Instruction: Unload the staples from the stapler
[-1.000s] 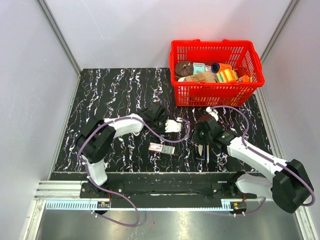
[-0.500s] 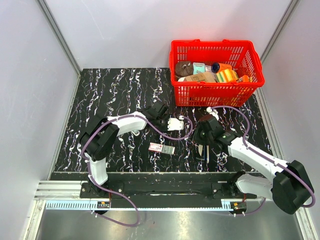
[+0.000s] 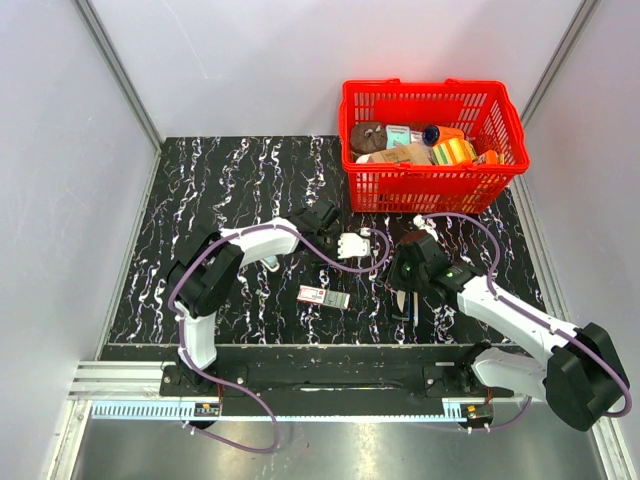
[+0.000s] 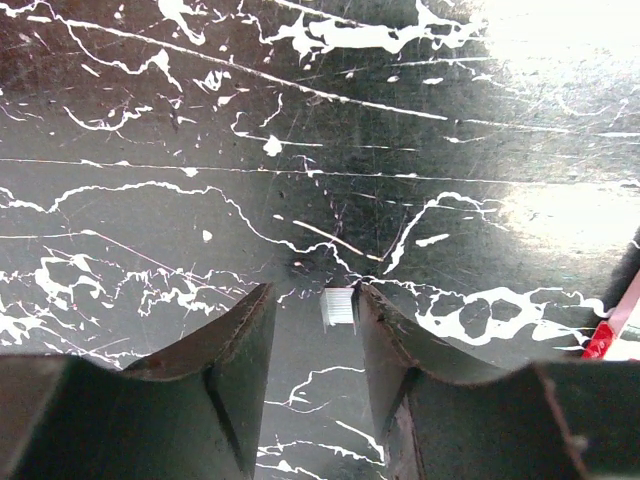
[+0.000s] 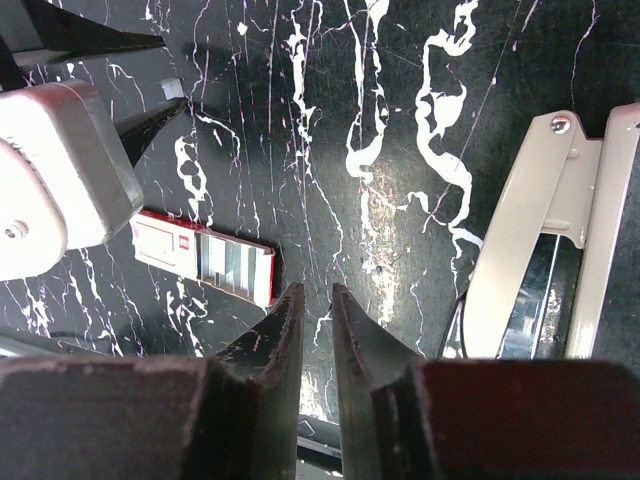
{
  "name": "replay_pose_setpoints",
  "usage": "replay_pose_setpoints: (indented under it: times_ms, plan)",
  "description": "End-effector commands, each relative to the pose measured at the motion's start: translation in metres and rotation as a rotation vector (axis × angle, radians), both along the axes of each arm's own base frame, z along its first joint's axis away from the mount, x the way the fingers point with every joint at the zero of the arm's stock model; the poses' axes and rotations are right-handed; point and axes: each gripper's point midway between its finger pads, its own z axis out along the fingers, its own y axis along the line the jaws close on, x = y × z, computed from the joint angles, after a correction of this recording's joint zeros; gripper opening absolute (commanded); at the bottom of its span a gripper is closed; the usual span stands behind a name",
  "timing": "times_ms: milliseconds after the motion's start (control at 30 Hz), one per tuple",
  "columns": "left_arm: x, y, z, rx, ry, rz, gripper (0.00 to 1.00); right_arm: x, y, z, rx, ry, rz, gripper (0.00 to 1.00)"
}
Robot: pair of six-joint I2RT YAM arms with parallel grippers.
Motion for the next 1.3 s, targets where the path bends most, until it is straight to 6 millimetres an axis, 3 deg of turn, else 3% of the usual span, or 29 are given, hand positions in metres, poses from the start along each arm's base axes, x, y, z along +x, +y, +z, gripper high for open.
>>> replay_pose_setpoints:
  times_ms: [0,467,667,833,1267]
  plan:
    - [-0.003,-0.003,-0.001,0.015,0.029,-0.008,0.43,0.003,0.000,0.007,0.017,-0.029,0.006,0.22]
    - [-0.006,-0.005,-0.003,0.019,0.069,-0.007,0.29,0.003,0.000,0.010,0.025,-0.033,0.005,0.15]
    - [-0.008,-0.007,-0.006,0.031,0.085,-0.014,0.35,0.003,0.001,0.010,0.025,-0.033,0.010,0.14]
    - [-0.009,-0.006,-0.007,0.039,0.092,-0.016,0.34,0.004,0.000,0.010,0.022,-0.031,0.010,0.14]
    - [-0.015,-0.001,-0.010,0.072,0.128,-0.015,0.14,0.003,-0.002,0.012,0.022,-0.038,0.009,0.11]
